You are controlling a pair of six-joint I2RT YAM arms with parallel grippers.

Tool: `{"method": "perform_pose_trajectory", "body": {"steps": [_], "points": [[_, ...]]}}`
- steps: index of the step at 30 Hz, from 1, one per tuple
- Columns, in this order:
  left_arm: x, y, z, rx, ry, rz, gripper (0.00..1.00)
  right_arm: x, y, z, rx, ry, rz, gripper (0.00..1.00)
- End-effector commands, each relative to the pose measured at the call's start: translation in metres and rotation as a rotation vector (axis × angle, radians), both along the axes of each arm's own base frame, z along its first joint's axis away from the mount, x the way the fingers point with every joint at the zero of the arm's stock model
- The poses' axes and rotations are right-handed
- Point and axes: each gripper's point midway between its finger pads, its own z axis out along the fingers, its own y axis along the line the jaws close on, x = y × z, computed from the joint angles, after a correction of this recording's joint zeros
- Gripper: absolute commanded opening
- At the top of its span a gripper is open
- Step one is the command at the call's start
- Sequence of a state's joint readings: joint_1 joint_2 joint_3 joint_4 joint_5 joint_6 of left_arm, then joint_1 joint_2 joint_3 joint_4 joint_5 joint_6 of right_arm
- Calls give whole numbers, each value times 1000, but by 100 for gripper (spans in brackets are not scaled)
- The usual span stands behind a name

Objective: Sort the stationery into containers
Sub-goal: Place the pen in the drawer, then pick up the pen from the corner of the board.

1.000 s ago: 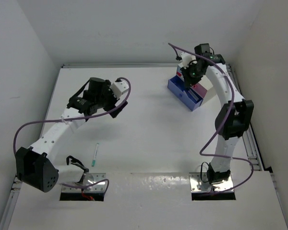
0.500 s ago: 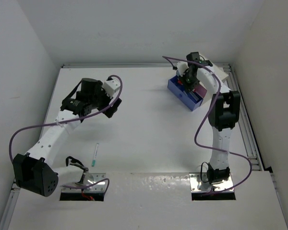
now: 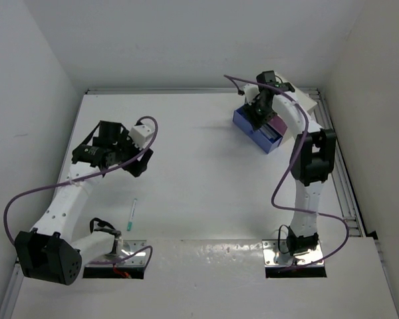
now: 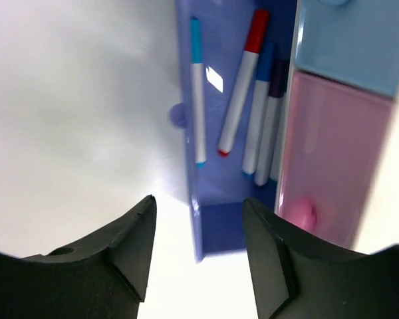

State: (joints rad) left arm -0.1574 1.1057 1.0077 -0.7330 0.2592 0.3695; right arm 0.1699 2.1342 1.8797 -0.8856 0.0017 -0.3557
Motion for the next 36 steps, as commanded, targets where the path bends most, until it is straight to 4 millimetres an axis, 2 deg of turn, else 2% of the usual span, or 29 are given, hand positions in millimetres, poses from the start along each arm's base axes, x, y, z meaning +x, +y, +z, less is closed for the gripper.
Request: {"method": "perform_pose_trajectory", "body": {"steps": [1, 3, 5, 6, 9, 10, 11, 14, 18, 20, 23, 36], "points": [[-21, 4, -3, 0, 90, -36, 76, -15, 36, 72, 147, -99, 11, 54], [-26, 11, -10, 38, 146, -30, 72, -30, 52, 86, 228, -97, -1, 54], [-30, 16, -14, 80, 193, -46, 71, -43, 61, 84, 258, -71, -10, 54], [-32, 18, -22, 92, 251, -41, 71, -47, 65, 92, 276, -83, -3, 54], [-51, 30, -34, 164, 389, -81, 71, -62, 72, 87, 298, -52, -3, 54], [-63, 33, -41, 190, 440, -107, 72, -66, 73, 85, 304, -41, -7, 54], [-73, 41, -52, 242, 486, -130, 71, -69, 73, 83, 305, -34, -8, 54], [-99, 46, -74, 296, 551, -212, 70, -72, 73, 77, 302, -19, -10, 54], [-111, 44, -102, 317, 579, -230, 71, -75, 77, 70, 306, 8, -15, 54], [-113, 40, -112, 316, 592, -243, 71, -75, 77, 68, 302, 10, -13, 54], [-105, 43, -122, 363, 573, -245, 72, -76, 78, 67, 304, 15, -14, 54], [-100, 32, -172, 400, 675, -308, 64, -78, 73, 59, 284, 31, -15, 54]]}}
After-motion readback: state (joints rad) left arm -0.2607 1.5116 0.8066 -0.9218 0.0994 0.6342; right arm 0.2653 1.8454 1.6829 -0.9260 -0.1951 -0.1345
